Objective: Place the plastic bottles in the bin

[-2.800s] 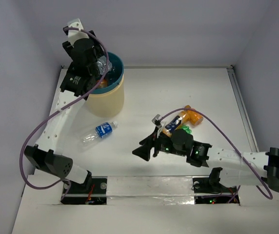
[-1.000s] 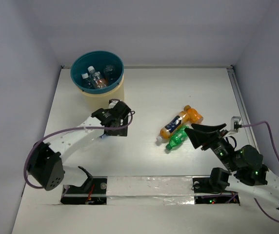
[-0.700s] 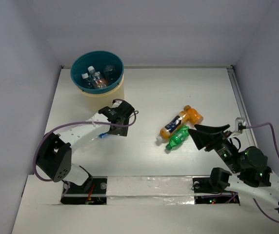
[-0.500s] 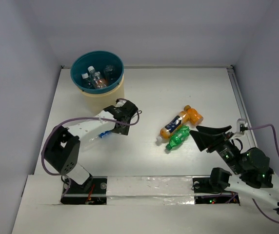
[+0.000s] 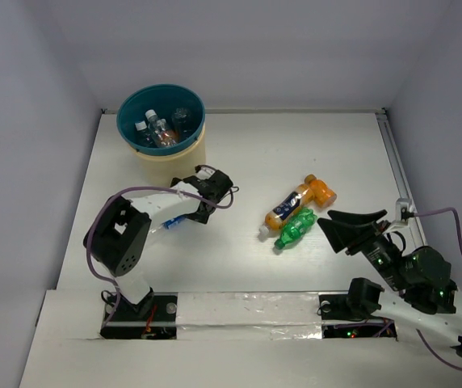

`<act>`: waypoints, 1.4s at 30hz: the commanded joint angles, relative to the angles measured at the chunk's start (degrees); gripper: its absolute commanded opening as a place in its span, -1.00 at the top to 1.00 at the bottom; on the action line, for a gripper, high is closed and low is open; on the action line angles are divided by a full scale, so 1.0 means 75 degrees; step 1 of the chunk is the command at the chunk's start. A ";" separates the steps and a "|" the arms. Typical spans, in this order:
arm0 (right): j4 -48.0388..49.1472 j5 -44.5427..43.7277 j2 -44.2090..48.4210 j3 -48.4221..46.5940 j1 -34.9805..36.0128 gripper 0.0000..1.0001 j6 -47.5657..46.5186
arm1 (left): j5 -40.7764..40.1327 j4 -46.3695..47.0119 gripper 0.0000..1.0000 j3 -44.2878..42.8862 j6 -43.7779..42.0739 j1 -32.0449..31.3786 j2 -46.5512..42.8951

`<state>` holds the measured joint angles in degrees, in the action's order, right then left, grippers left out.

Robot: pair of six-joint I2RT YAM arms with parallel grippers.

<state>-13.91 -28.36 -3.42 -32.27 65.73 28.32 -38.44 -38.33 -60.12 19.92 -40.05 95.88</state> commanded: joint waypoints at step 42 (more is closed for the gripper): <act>-0.3244 -0.0590 -0.5333 -0.0713 -0.2246 -0.61 0.4101 | 0.3694 0.2918 0.42 0.0680 0.0297 -0.1210 -0.5294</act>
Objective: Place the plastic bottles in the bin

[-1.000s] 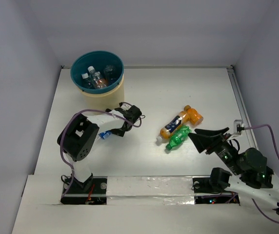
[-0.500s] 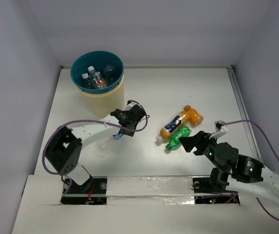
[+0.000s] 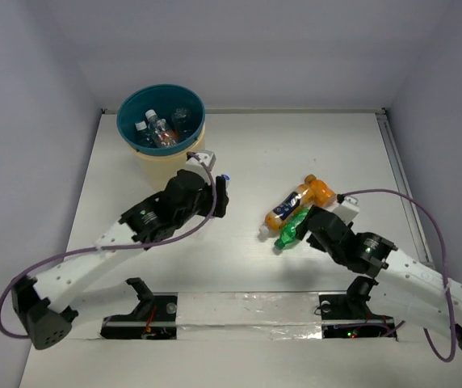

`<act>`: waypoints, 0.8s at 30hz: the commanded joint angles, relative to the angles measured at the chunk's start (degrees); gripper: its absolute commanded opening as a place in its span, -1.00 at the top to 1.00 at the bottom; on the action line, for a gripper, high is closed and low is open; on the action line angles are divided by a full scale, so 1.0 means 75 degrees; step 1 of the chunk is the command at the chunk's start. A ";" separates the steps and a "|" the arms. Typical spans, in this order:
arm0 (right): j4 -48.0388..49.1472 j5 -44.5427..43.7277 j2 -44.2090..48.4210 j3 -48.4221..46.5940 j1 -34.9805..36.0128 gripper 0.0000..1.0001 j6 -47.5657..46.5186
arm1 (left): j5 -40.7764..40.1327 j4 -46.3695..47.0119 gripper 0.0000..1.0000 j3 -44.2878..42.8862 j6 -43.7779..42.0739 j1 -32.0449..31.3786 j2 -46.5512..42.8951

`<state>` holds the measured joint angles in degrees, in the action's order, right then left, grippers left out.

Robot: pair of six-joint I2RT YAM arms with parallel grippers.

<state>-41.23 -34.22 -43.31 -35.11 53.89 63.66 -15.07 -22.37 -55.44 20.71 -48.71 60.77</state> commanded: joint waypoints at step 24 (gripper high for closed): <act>0.2639 0.2171 -0.3389 -0.0591 -0.2896 -0.52 -0.2078 | -0.0260 0.2467 0.38 -0.3692 -0.0217 -0.0056 -0.0627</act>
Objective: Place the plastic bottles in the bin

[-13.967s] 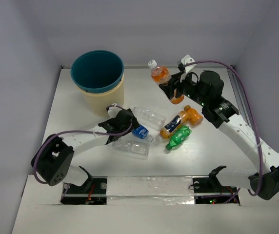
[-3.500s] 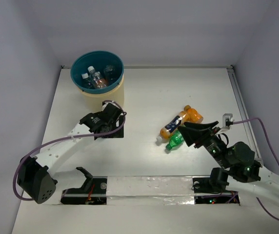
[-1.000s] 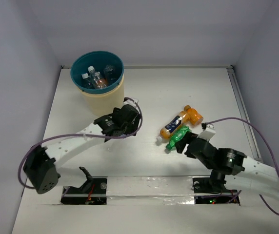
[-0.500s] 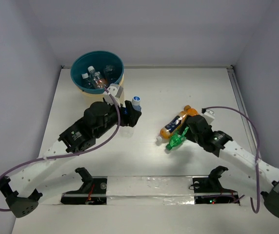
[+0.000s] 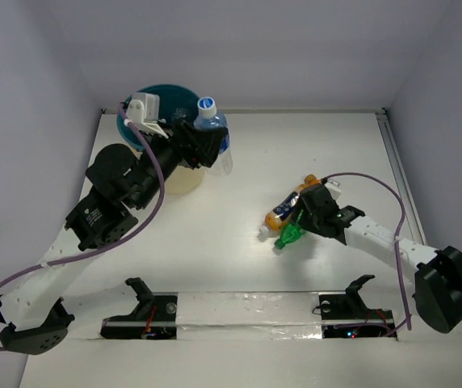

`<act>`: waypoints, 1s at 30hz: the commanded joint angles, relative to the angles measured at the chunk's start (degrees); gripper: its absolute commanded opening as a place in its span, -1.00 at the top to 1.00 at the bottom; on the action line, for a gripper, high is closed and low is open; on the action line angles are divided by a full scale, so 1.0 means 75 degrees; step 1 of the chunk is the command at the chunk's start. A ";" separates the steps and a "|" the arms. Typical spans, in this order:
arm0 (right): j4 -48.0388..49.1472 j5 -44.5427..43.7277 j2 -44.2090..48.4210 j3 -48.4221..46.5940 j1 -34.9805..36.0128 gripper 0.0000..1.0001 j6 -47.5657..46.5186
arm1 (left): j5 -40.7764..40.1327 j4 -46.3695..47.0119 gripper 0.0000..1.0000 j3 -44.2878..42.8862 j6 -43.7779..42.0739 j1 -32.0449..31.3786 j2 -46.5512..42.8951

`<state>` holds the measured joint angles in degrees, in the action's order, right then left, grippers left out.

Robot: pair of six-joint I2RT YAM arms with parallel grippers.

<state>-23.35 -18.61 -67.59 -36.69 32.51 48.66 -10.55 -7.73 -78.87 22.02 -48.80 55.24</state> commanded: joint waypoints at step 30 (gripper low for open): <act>-0.0519 0.1461 -0.0153 -0.0335 -0.0046 -0.16 -0.0278 | -0.1569 0.2354 0.20 0.0180 -0.0429 0.3939 0.2149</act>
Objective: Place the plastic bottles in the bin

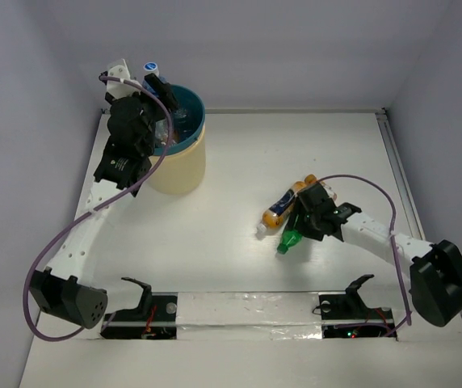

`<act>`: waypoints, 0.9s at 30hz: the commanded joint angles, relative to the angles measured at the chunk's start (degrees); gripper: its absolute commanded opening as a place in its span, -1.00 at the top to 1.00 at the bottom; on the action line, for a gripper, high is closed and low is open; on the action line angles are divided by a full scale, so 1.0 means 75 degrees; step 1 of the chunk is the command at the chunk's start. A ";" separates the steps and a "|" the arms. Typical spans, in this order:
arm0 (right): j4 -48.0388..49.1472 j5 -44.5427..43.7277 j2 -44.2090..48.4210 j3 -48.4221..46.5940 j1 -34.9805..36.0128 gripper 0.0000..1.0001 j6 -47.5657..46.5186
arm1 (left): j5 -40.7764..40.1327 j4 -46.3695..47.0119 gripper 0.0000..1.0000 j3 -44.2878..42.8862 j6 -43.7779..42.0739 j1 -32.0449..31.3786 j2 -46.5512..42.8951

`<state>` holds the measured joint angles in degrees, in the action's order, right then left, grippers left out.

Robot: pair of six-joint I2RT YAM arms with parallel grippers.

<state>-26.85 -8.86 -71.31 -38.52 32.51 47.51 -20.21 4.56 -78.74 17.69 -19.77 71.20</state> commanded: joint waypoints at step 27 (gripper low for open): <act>0.1645 0.0959 -0.2395 -0.8875 0.1794 -0.08 -0.2455 | 0.0818 -0.0197 -0.77 0.1568 0.1086 0.0222 -0.2683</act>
<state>-22.15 -3.79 -82.70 -97.10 45.41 33.85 -17.21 2.92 -68.47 24.71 -18.26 54.61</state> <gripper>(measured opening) 0.690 0.904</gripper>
